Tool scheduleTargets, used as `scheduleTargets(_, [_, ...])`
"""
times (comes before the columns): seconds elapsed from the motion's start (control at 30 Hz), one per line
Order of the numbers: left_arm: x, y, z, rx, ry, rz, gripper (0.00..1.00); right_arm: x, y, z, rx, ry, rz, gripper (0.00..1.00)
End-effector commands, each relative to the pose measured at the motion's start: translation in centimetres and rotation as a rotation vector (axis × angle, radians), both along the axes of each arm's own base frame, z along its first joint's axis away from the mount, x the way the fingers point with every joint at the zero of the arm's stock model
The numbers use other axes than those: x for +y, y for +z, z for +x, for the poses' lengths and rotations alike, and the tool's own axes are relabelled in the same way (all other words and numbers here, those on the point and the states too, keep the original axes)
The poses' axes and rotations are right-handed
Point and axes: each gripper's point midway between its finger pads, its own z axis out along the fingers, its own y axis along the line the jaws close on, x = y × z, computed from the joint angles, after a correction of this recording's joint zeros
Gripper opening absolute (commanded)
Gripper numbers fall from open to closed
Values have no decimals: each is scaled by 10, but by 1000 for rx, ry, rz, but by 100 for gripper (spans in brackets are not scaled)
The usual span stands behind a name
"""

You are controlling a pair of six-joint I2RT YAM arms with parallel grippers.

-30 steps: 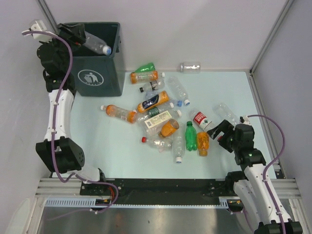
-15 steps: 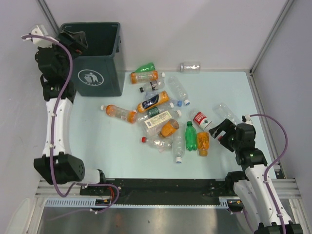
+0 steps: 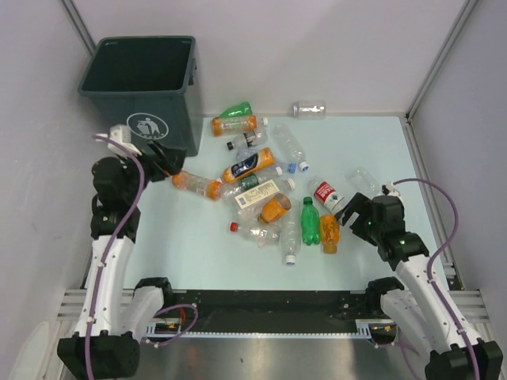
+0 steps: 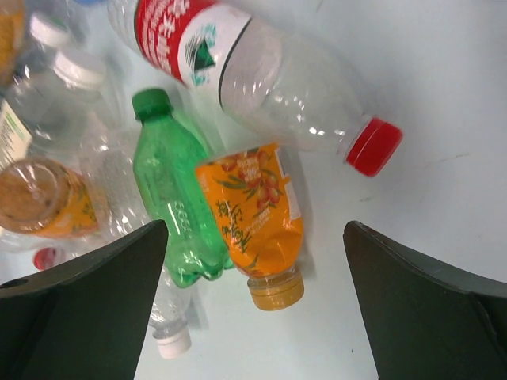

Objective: Put the plastic bottles in the bin
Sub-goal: Pick up the plastic bottle at the center of the board.

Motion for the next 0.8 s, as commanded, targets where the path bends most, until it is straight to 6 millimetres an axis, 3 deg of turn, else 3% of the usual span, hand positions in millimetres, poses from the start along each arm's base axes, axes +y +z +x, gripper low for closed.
scheduleTargets(0.0, [-33,-40,-31,50,-155,45,100,5,5,4,-14,14,-69,99])
scheduleTargets(0.2, [-49,-91,-57,136,-228,48,100,23,-14,3,26,70,-98,96])
scheduleTargets(0.4, [-59,-124,-70,170,-286,14,100,28,-26,7,52,86,-115,86])
scheduleTargets(0.77, [-68,-133,-75,199,-334,-26,100,39,-47,14,93,118,-164,80])
